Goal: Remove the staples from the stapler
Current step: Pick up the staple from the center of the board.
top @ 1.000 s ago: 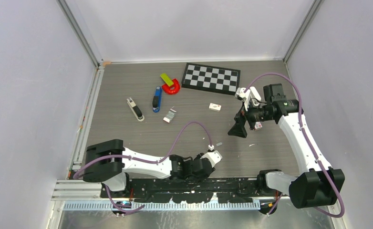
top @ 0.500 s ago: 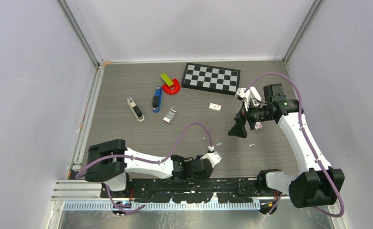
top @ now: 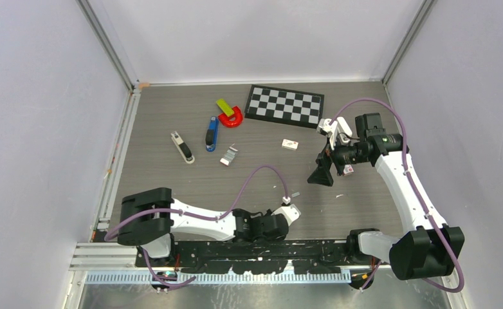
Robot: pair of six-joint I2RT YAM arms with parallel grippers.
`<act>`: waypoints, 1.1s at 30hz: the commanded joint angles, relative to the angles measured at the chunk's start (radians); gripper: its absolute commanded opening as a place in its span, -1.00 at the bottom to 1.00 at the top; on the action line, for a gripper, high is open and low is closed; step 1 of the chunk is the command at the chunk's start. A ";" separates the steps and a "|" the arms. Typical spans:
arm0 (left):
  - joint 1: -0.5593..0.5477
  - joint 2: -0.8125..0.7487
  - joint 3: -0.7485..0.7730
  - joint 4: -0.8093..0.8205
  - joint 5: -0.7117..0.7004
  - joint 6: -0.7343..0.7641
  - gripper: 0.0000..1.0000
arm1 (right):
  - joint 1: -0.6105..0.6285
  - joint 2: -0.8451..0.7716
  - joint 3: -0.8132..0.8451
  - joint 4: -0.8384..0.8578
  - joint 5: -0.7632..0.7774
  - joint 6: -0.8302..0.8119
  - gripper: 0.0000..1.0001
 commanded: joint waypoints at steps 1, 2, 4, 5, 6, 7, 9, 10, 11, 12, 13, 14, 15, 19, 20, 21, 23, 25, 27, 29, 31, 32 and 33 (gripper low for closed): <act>-0.006 0.017 0.022 -0.016 -0.013 -0.010 -0.61 | -0.003 -0.001 0.041 -0.004 -0.031 -0.017 0.99; -0.006 0.016 0.022 -0.017 -0.013 -0.009 -0.61 | -0.002 -0.002 0.041 -0.006 -0.032 -0.017 0.99; -0.006 0.015 0.020 -0.019 -0.016 -0.008 -0.68 | -0.002 -0.001 0.041 -0.006 -0.033 -0.017 0.99; -0.006 0.013 0.016 -0.018 -0.017 -0.009 -0.72 | -0.003 -0.001 0.040 -0.006 -0.033 -0.017 0.99; -0.006 0.010 0.014 -0.016 -0.021 -0.010 -0.76 | -0.002 -0.001 0.041 -0.005 -0.033 -0.017 0.99; -0.006 0.006 0.009 -0.013 -0.025 -0.011 -0.78 | -0.003 -0.001 0.041 -0.006 -0.034 -0.018 0.99; -0.005 -0.007 0.000 -0.001 -0.034 -0.010 -0.81 | -0.002 0.001 0.039 -0.006 -0.035 -0.019 0.99; -0.004 -0.016 -0.003 0.004 -0.043 -0.010 -0.83 | -0.003 0.001 0.039 -0.005 -0.036 -0.018 0.99; -0.003 -0.027 -0.008 0.012 -0.053 -0.008 -0.84 | -0.003 0.002 0.038 -0.005 -0.038 -0.018 0.99; -0.001 -0.040 -0.012 0.023 -0.056 -0.004 -0.85 | -0.002 0.004 0.038 -0.006 -0.042 -0.017 0.99; 0.004 -0.055 -0.017 0.037 -0.056 -0.001 -0.86 | -0.002 0.008 0.037 -0.005 -0.046 -0.017 0.99; 0.009 -0.073 -0.025 0.051 -0.057 0.002 -0.88 | -0.003 0.010 0.036 -0.006 -0.052 -0.016 0.99; 0.016 -0.093 -0.035 0.074 -0.056 0.003 -0.90 | -0.002 0.014 0.035 -0.005 -0.059 -0.014 0.99; 0.062 -0.199 -0.102 0.182 -0.029 -0.004 -0.90 | -0.003 0.036 0.028 -0.008 -0.093 -0.011 0.99; 0.074 -0.228 -0.123 0.225 -0.022 -0.010 -0.90 | -0.002 0.041 0.027 -0.007 -0.104 -0.010 0.99; 0.090 -0.256 -0.146 0.259 -0.012 -0.017 -0.90 | 0.001 0.045 0.025 -0.007 -0.114 -0.007 0.99; 0.122 -0.317 -0.195 0.329 0.011 -0.037 -0.90 | 0.009 0.054 0.018 0.008 -0.145 0.016 0.99; 0.166 -0.382 -0.258 0.402 0.033 -0.059 -0.90 | 0.031 0.059 -0.003 0.063 -0.168 0.081 0.99; 0.204 -0.444 -0.305 0.467 0.057 -0.081 -0.90 | 0.064 0.054 -0.037 0.150 -0.167 0.164 0.99; 0.236 -0.504 -0.347 0.524 0.070 -0.100 -0.90 | 0.103 0.043 -0.064 0.247 -0.155 0.238 0.99; 0.261 -0.553 -0.380 0.581 0.085 -0.113 -0.91 | 0.131 0.031 -0.083 0.317 -0.158 0.307 0.99; 0.272 -0.574 -0.393 0.601 0.091 -0.119 -0.90 | 0.138 0.027 -0.091 0.350 -0.173 0.345 0.99; 0.279 -0.590 -0.405 0.624 0.096 -0.122 -0.90 | 0.142 0.025 -0.097 0.382 -0.193 0.380 0.99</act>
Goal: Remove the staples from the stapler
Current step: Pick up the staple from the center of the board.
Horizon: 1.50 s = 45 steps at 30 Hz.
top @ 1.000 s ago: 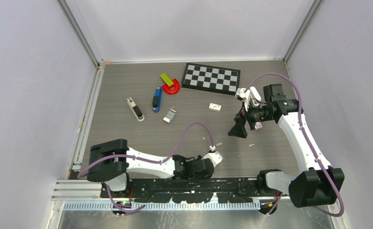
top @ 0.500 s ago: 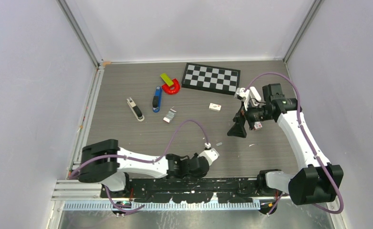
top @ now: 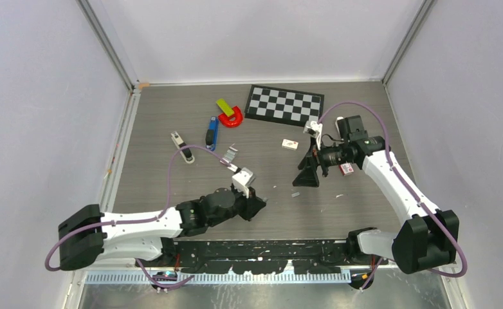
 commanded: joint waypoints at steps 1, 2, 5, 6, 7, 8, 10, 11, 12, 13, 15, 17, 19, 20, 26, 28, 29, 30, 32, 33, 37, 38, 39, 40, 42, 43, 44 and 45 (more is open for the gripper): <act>0.035 -0.083 -0.042 0.217 0.038 -0.044 -0.90 | 0.033 -0.034 -0.027 0.230 -0.091 0.217 0.99; 0.044 -0.090 -0.051 0.239 0.042 -0.048 -0.90 | 0.036 -0.036 -0.038 0.275 -0.116 0.262 0.99; 0.071 -0.094 -0.076 0.317 0.054 -0.072 -0.90 | 0.068 -0.043 -0.079 0.440 -0.158 0.426 0.99; 0.081 -0.091 -0.081 0.343 0.061 -0.083 -0.90 | 0.080 -0.045 -0.089 0.482 -0.158 0.476 0.99; 0.092 -0.085 -0.085 0.370 0.066 -0.094 -0.91 | 0.090 -0.045 -0.095 0.515 -0.156 0.509 0.99; 0.104 -0.078 -0.089 0.396 0.072 -0.106 -0.90 | 0.095 -0.042 -0.098 0.538 -0.154 0.535 0.99; 0.131 -0.063 -0.094 0.445 0.090 -0.132 -0.90 | 0.096 -0.036 -0.094 0.560 -0.139 0.582 0.99; 0.144 -0.056 -0.096 0.470 0.100 -0.144 -0.90 | 0.097 -0.036 -0.089 0.561 -0.128 0.592 0.99; 0.157 -0.047 -0.099 0.495 0.109 -0.158 -0.89 | 0.096 -0.037 -0.086 0.563 -0.120 0.602 0.99; 0.168 -0.037 -0.102 0.522 0.116 -0.171 -0.90 | 0.097 -0.039 -0.087 0.571 -0.114 0.614 0.99; 0.188 -0.014 -0.107 0.570 0.131 -0.196 -0.90 | 0.098 -0.040 -0.099 0.615 -0.123 0.662 0.99; 0.202 0.009 -0.112 0.610 0.139 -0.219 -0.90 | 0.098 -0.035 -0.115 0.669 -0.134 0.718 0.99; 0.209 0.029 -0.118 0.641 0.142 -0.236 -0.90 | 0.096 -0.027 -0.123 0.693 -0.150 0.741 0.99; 0.211 0.037 -0.124 0.659 0.141 -0.245 -0.90 | 0.097 -0.023 -0.123 0.695 -0.157 0.744 0.99; 0.223 0.072 -0.160 0.761 0.122 -0.285 -0.90 | 0.098 -0.018 -0.125 0.697 -0.167 0.747 0.99; 0.225 0.079 -0.167 0.780 0.119 -0.296 -0.90 | 0.097 -0.015 -0.125 0.699 -0.171 0.749 0.99; 0.227 0.082 -0.169 0.788 0.119 -0.299 -0.90 | 0.097 -0.012 -0.125 0.702 -0.175 0.755 0.99; 0.227 0.086 -0.172 0.797 0.118 -0.302 -0.90 | 0.098 -0.007 -0.126 0.710 -0.180 0.765 0.99; 0.228 0.096 -0.175 0.817 0.117 -0.307 -0.90 | 0.099 0.003 -0.129 0.732 -0.193 0.790 0.99; 0.228 0.101 -0.177 0.828 0.117 -0.310 -0.90 | 0.101 0.007 -0.132 0.743 -0.199 0.803 0.99; 0.228 0.123 -0.183 0.867 0.115 -0.318 -0.90 | 0.118 0.028 -0.133 0.768 -0.217 0.840 0.99; 0.229 0.128 -0.185 0.875 0.115 -0.320 -0.90 | 0.120 0.032 -0.131 0.772 -0.220 0.849 0.99; 0.229 0.132 -0.187 0.882 0.115 -0.321 -0.90 | 0.120 0.036 -0.131 0.779 -0.221 0.859 0.99; 0.229 0.136 -0.188 0.890 0.114 -0.323 -0.90 | 0.121 0.039 -0.131 0.788 -0.224 0.870 0.99; 0.229 0.141 -0.191 0.903 0.114 -0.326 -0.90 | 0.125 0.045 -0.133 0.805 -0.235 0.888 0.99; 0.229 0.143 -0.192 0.908 0.114 -0.326 -0.90 | 0.126 0.048 -0.132 0.810 -0.239 0.892 0.99; 0.229 0.146 -0.192 0.911 0.114 -0.328 -0.90 | 0.127 0.050 -0.133 0.811 -0.237 0.897 0.99; 0.229 0.147 -0.192 0.913 0.113 -0.329 -0.90 | 0.130 0.053 -0.130 0.812 -0.236 0.905 0.99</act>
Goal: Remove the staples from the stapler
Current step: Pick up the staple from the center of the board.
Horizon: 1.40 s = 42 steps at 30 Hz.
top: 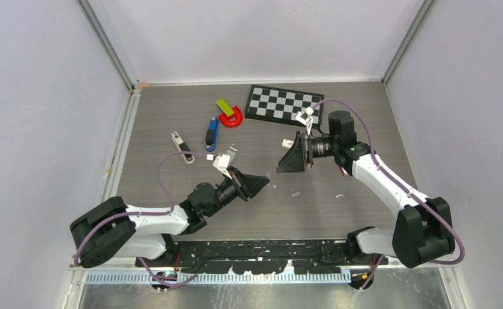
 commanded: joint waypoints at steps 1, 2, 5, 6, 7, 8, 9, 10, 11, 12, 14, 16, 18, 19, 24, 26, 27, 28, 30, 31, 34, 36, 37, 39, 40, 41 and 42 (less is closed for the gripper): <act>0.006 0.009 -0.008 0.102 -0.016 -0.003 -0.90 | 0.013 0.007 0.008 0.066 -0.032 0.055 0.99; 0.007 0.009 -0.009 0.104 -0.016 -0.004 -0.90 | 0.014 0.009 0.011 0.066 -0.032 0.061 0.99; 0.007 0.008 -0.014 0.108 -0.018 -0.006 -0.90 | 0.015 0.008 0.009 0.073 -0.023 0.073 0.99; 0.007 0.008 -0.015 0.109 -0.019 -0.006 -0.91 | 0.014 0.008 0.007 0.078 -0.020 0.076 0.99; 0.007 0.007 -0.016 0.110 -0.019 -0.006 -0.90 | 0.014 0.008 0.007 0.079 -0.019 0.077 0.99; 0.007 0.006 -0.017 0.111 -0.019 -0.006 -0.90 | 0.014 0.008 0.007 0.080 -0.017 0.078 0.99; 0.007 0.006 -0.018 0.111 -0.019 -0.006 -0.91 | 0.015 0.008 0.007 0.082 -0.017 0.078 0.99; 0.007 0.007 -0.018 0.111 -0.019 -0.006 -0.90 | 0.015 0.008 0.007 0.082 -0.018 0.078 0.99; 0.007 0.006 -0.019 0.111 -0.019 -0.006 -0.90 | 0.015 0.008 0.005 0.083 -0.018 0.078 0.99; 0.007 0.007 -0.019 0.112 -0.019 -0.006 -0.90 | 0.015 0.008 0.006 0.083 -0.017 0.077 0.99; 0.007 0.008 -0.020 0.114 -0.021 -0.006 -0.90 | 0.015 0.008 0.007 0.083 -0.018 0.077 0.99; 0.007 0.008 -0.020 0.117 -0.021 -0.006 -0.90 | 0.015 0.008 0.006 0.084 -0.017 0.077 0.99; 0.007 0.009 -0.020 0.120 -0.021 -0.007 -0.90 | 0.016 0.009 0.007 0.083 -0.018 0.077 0.99; 0.007 0.009 -0.020 0.121 -0.021 -0.007 -0.91 | 0.014 0.009 0.007 0.082 -0.019 0.077 0.99; 0.007 0.015 -0.022 0.131 -0.021 -0.010 -0.90 | 0.014 0.009 0.007 0.084 -0.021 0.077 0.99; 0.007 0.017 -0.022 0.136 -0.021 -0.012 -0.90 | 0.015 0.009 0.007 0.085 -0.023 0.077 0.99; 0.007 0.019 -0.022 0.139 -0.019 -0.013 -0.90 | 0.015 0.010 0.007 0.084 -0.024 0.077 0.99; 0.007 0.020 -0.022 0.141 -0.019 -0.013 -0.90 | 0.014 0.011 0.007 0.085 -0.023 0.077 0.99; 0.008 0.025 -0.020 0.145 -0.018 -0.015 -0.90 | 0.014 0.011 0.007 0.084 -0.026 0.077 0.99; 0.007 0.026 -0.020 0.146 -0.018 -0.015 -0.90 | 0.014 0.011 0.007 0.084 -0.025 0.076 0.99; 0.007 0.032 -0.020 0.153 -0.017 -0.018 -0.90 | 0.013 0.012 0.006 0.085 -0.026 0.075 0.99; 0.008 0.036 -0.020 0.159 -0.016 -0.020 -0.90 | 0.015 0.012 0.005 0.085 -0.025 0.075 0.99; 0.007 0.038 -0.020 0.162 -0.016 -0.021 -0.91 | 0.014 0.012 0.005 0.085 -0.026 0.075 0.99; 0.007 0.044 -0.022 0.171 -0.016 -0.023 -0.90 | 0.015 0.015 0.006 0.084 -0.025 0.075 0.99; 0.007 0.048 -0.022 0.175 -0.016 -0.025 -0.90 | 0.014 0.015 0.006 0.085 -0.024 0.074 0.99; 0.007 0.051 -0.022 0.182 -0.017 -0.026 -0.90 | 0.014 0.014 0.006 0.084 -0.022 0.075 0.99; 0.007 0.055 -0.022 0.190 -0.018 -0.028 -0.91 | 0.014 0.014 0.005 0.085 -0.018 0.076 0.99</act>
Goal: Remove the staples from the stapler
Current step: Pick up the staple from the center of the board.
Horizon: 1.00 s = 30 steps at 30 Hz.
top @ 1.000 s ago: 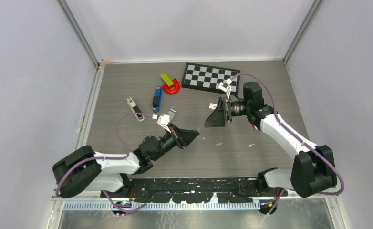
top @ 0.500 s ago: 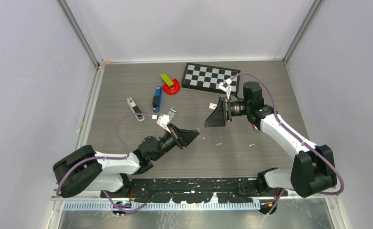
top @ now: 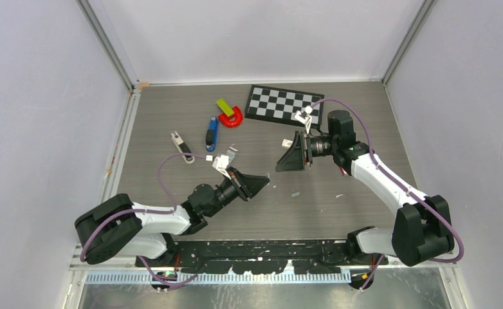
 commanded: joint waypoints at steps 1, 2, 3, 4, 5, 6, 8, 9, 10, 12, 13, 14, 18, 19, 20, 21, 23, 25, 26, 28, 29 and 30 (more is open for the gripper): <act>0.005 0.017 -0.003 0.106 -0.015 -0.004 -0.91 | 0.005 0.003 0.006 0.040 -0.009 0.009 0.99; 0.005 0.022 -0.002 0.113 -0.014 -0.007 -0.90 | 0.004 0.004 0.005 0.040 -0.007 0.013 0.99; 0.005 0.027 0.000 0.120 -0.012 -0.008 -0.90 | 0.006 0.005 0.003 0.055 -0.006 0.023 0.99; 0.005 0.033 0.002 0.126 -0.011 -0.012 -0.91 | 0.008 0.005 0.000 0.079 -0.005 0.035 0.99; 0.005 0.039 0.003 0.135 -0.010 -0.016 -0.91 | 0.009 0.004 -0.005 0.095 -0.002 0.050 0.98; 0.005 0.045 0.003 0.143 -0.008 -0.019 -0.91 | 0.012 0.003 -0.009 0.108 0.002 0.062 0.97; 0.005 0.061 0.004 0.173 -0.008 -0.026 -0.91 | 0.019 0.003 -0.014 0.120 0.010 0.076 0.94; 0.005 0.070 0.004 0.187 -0.008 -0.029 -0.91 | 0.022 0.004 -0.015 0.121 0.017 0.080 0.91; 0.005 0.079 0.004 0.201 -0.008 -0.031 -0.91 | 0.025 0.007 -0.018 0.121 0.022 0.082 0.87; 0.005 0.093 0.005 0.226 -0.004 -0.032 -0.91 | 0.030 0.018 -0.018 0.122 0.032 0.087 0.81; 0.005 0.100 0.006 0.238 -0.001 -0.032 -0.91 | 0.031 0.023 -0.017 0.122 0.033 0.092 0.78; 0.005 0.104 0.008 0.247 0.005 -0.031 -0.91 | 0.031 0.030 -0.016 0.122 0.034 0.096 0.75; 0.005 0.121 0.010 0.284 0.022 -0.031 -0.91 | 0.033 0.039 -0.013 0.123 0.044 0.105 0.68; 0.005 0.122 0.009 0.291 0.023 -0.034 -0.91 | 0.033 0.040 -0.014 0.124 0.046 0.107 0.65; 0.005 0.122 0.011 0.291 0.026 -0.033 -0.91 | 0.033 0.041 -0.015 0.126 0.047 0.111 0.63; 0.005 0.119 0.011 0.292 0.028 -0.033 -0.91 | 0.032 0.044 -0.016 0.132 0.046 0.116 0.59; 0.005 0.114 0.013 0.292 0.031 -0.033 -0.91 | 0.033 0.049 -0.019 0.150 0.041 0.129 0.48; 0.005 0.109 0.013 0.291 0.031 -0.034 -0.91 | 0.038 0.052 -0.019 0.161 0.033 0.138 0.37; 0.005 0.107 0.013 0.292 0.030 -0.036 -0.91 | 0.042 0.053 -0.020 0.164 0.028 0.140 0.33; 0.005 0.100 0.015 0.292 0.032 -0.038 -0.91 | 0.050 0.051 -0.019 0.170 0.019 0.143 0.26; 0.005 0.099 0.017 0.292 0.033 -0.041 -0.91 | 0.052 0.051 -0.019 0.172 0.014 0.144 0.24; 0.005 0.097 0.019 0.292 0.035 -0.044 -0.91 | 0.056 0.053 -0.019 0.174 0.013 0.144 0.21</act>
